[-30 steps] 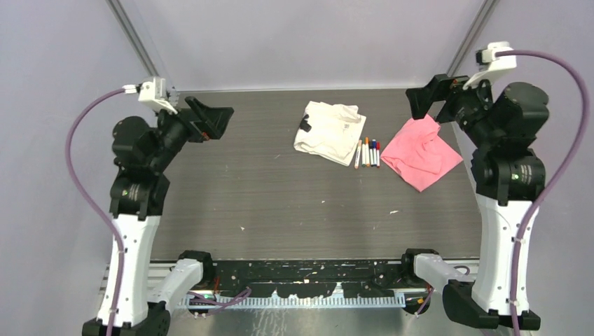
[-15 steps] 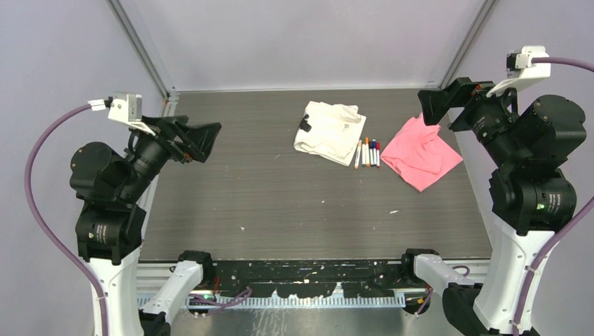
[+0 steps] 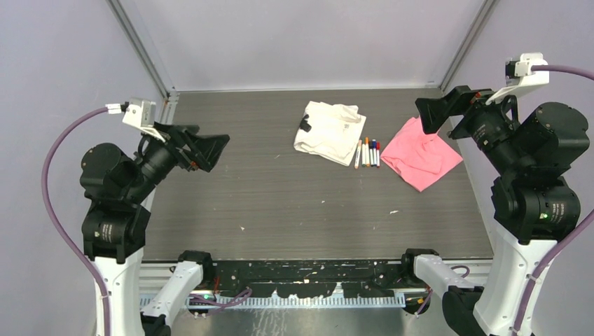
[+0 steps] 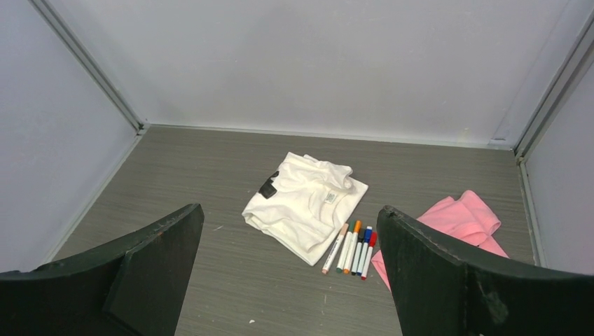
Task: Insert the pens into the pen caps
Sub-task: Reset both arms
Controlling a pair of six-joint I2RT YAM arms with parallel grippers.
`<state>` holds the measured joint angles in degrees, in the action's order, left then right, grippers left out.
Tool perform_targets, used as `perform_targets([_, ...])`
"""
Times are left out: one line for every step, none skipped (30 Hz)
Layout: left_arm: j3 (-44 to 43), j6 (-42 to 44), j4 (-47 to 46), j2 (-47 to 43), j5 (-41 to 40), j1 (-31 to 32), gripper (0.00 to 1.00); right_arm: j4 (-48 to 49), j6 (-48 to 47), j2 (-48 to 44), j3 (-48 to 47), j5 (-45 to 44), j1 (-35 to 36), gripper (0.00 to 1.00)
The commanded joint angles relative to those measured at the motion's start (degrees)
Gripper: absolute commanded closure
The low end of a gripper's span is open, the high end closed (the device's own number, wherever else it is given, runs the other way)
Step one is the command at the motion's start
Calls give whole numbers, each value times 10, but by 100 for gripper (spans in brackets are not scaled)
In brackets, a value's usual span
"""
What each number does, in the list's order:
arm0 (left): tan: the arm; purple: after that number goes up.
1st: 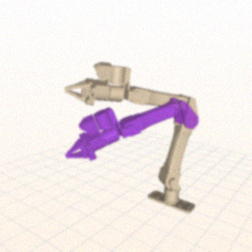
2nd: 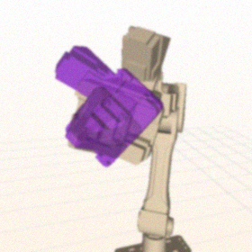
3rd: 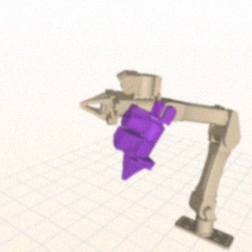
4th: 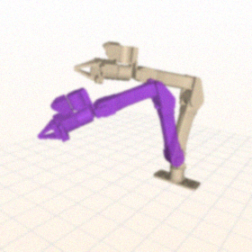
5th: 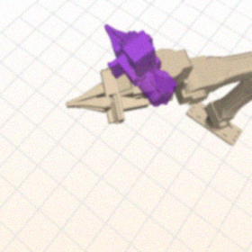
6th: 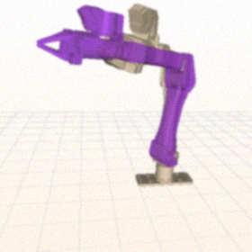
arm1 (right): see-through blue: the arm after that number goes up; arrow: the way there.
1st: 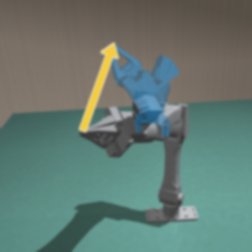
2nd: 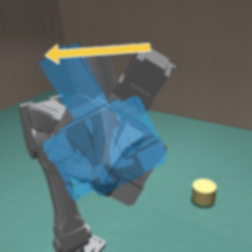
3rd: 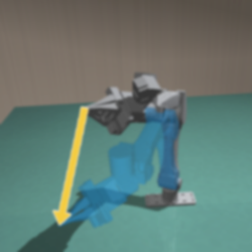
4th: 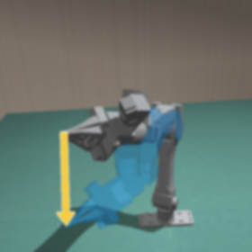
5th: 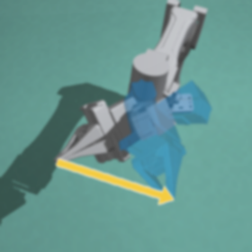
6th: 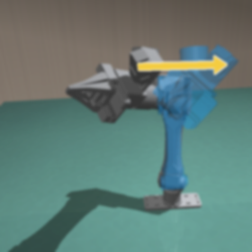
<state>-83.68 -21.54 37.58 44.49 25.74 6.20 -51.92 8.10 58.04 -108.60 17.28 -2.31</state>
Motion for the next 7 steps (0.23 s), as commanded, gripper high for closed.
perform_targets([12,13,-12,-9,25,-3,0,20,3,0,5,5,2,0])
perform_targets([15,13,-14,-10,25,-3,0,21,3,-1,8,2,2,0])
perform_targets([19,12,-16,-12,25,-2,0,22,1,-1,10,-2,2,0])
perform_targets([22,12,-17,-13,25,-2,0,23,0,-3,11,-4,1,0])
perform_targets([26,10,-21,-13,25,-2,0,24,0,-2,14,-7,2,0])
perform_targets([31,7,-24,-13,31,-2,0,24,0,-4,15,-5,2,0])
perform_targets([37,3,-31,-13,38,-2,0,25,-2,-3,19,-1,2,0])
